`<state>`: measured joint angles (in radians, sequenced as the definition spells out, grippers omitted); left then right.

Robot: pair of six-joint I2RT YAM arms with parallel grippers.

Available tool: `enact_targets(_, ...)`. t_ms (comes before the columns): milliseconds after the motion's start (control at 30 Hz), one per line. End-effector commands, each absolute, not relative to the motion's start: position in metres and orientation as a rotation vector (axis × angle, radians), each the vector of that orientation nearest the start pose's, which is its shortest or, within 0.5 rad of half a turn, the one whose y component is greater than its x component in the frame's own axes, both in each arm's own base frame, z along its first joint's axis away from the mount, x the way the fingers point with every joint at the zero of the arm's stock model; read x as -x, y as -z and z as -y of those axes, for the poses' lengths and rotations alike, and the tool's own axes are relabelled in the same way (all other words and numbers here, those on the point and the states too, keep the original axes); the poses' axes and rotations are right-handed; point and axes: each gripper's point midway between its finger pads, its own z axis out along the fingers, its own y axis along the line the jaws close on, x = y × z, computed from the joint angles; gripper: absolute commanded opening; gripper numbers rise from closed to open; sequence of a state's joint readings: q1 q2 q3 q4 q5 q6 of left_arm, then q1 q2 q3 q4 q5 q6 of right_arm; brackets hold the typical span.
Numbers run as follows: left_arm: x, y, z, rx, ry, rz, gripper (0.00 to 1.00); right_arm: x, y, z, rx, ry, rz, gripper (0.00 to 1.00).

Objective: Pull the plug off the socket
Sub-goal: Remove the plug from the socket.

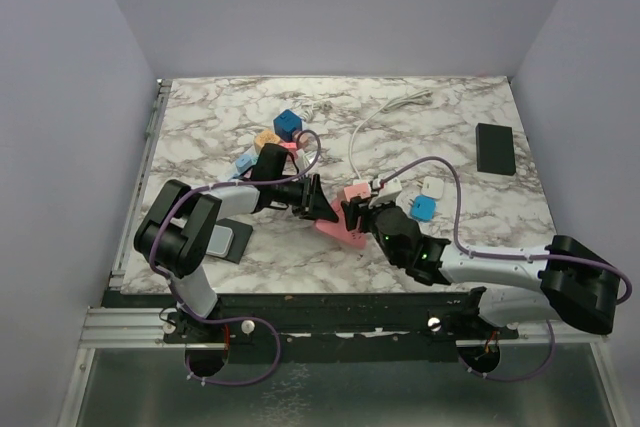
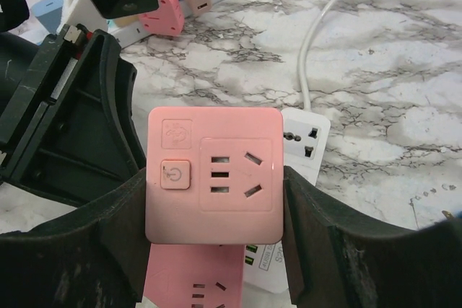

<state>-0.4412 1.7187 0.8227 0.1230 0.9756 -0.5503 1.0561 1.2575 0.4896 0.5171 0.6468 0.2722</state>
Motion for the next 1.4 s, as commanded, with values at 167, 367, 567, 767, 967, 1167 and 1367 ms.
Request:
enact_targets(167,-0.274,-0.051,0.263,-0.221,1.326,-2.526,0.00,-0.259,-0.179,-0.278,0.204,-0.354,-1.662,0.00)
enact_targets(367,-0.275,-0.053,0.263,-0.224,1.326,-2.522,0.00,-0.259,-0.179,-0.281,0.157,-0.399,-1.678,0.01)
enact_targets(567,-0.275,-0.053,0.263,-0.224,1.328,-2.521,0.00,-0.260,-0.178,-0.282,0.151,-0.392,-1.691,0.01)
enact_targets(767,-0.278,-0.055,0.262,-0.222,1.303,-2.510,0.00,-0.263,-0.186,-0.277,0.113,-0.386,-1.696,0.01)
enact_targets(967,-0.279,-0.055,0.261,-0.225,1.283,-2.509,0.00,-0.270,-0.198,-0.263,0.078,-0.353,-1.727,0.01)
enact_targets(1167,-0.279,-0.056,0.261,-0.229,1.285,-2.509,0.00,-0.302,-0.185,-0.216,-0.040,-0.386,-1.859,0.01)
enact_targets(1367,-0.279,-0.055,0.261,-0.231,1.289,-2.514,0.00,-0.331,-0.165,-0.151,-0.156,-0.362,-2.035,0.01)
